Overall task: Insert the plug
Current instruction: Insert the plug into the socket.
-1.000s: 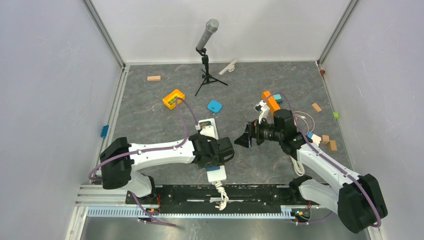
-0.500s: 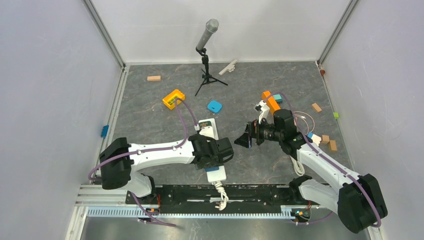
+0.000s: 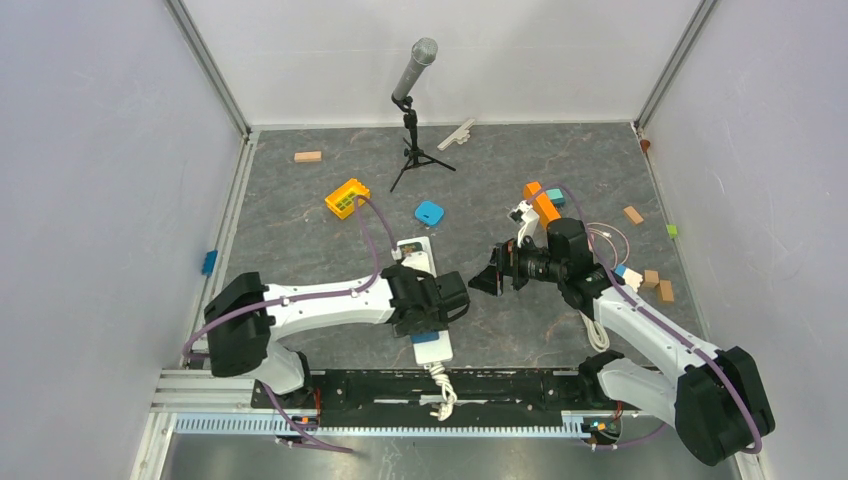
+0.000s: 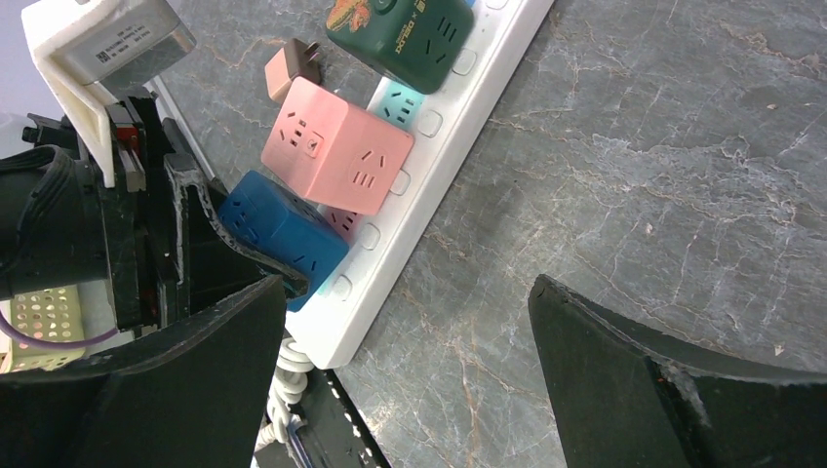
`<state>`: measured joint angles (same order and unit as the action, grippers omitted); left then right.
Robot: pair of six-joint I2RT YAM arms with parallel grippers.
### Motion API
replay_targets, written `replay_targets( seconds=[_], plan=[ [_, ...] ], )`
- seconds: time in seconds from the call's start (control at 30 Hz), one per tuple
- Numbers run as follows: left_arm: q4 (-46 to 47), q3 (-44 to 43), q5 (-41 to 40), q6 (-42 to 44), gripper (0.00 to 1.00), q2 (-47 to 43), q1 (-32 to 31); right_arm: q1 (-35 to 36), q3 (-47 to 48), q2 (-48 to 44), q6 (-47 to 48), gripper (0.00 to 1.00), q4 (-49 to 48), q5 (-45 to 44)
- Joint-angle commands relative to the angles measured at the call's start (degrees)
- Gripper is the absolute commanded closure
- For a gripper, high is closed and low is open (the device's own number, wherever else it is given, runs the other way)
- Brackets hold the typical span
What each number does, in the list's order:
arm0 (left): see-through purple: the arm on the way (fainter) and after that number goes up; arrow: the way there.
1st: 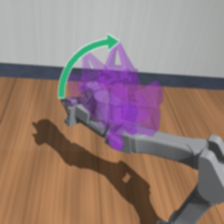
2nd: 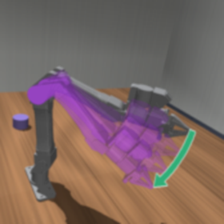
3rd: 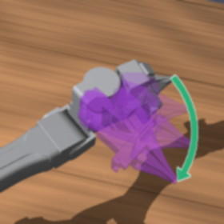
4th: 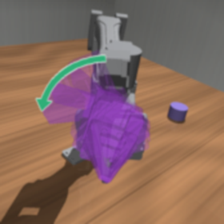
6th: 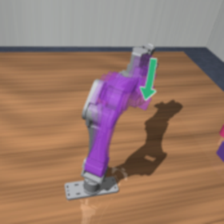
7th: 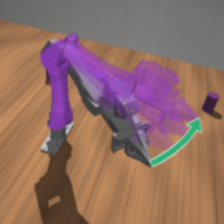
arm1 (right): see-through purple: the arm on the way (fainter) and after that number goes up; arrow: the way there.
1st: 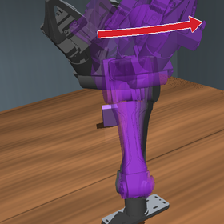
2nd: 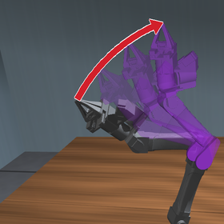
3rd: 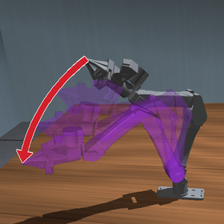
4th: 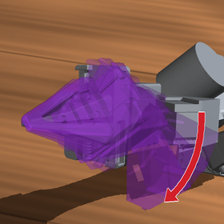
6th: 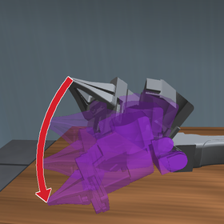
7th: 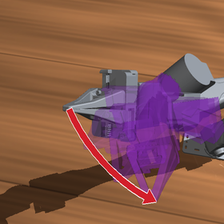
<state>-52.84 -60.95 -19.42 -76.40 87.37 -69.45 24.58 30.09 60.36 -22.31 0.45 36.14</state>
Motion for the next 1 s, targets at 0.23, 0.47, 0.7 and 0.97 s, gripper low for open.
replay_targets(
  seconds=[0.23, 0.47, 0.7, 0.97],
  plan=[
    [1.40, -0.67, 0.35, 6.45, 0.98, 6.65, -1.06, -0.35, 0.31, 0.99, 0.29, 0.02, -2.65, -0.20],
    [2.52, 3.87, -6.75, 11.50, 0.98, 3.05, -0.06, -0.46, 1.67, 0.78, 0.07, 0.02, -2.11, -0.54],
    [5.11, 11.43, -9.85, 14.05, 0.98, -1.50, 3.81, -0.45, 2.78, 0.53, 1.25, 0.02, -0.60, -0.53],
    [6.10, 15.63, -12.38, 18.34, 0.98, -8.98, 10.45, -0.52, 2.09, -0.28, 1.25, 0.02, -0.57, -0.61]
  ],
)
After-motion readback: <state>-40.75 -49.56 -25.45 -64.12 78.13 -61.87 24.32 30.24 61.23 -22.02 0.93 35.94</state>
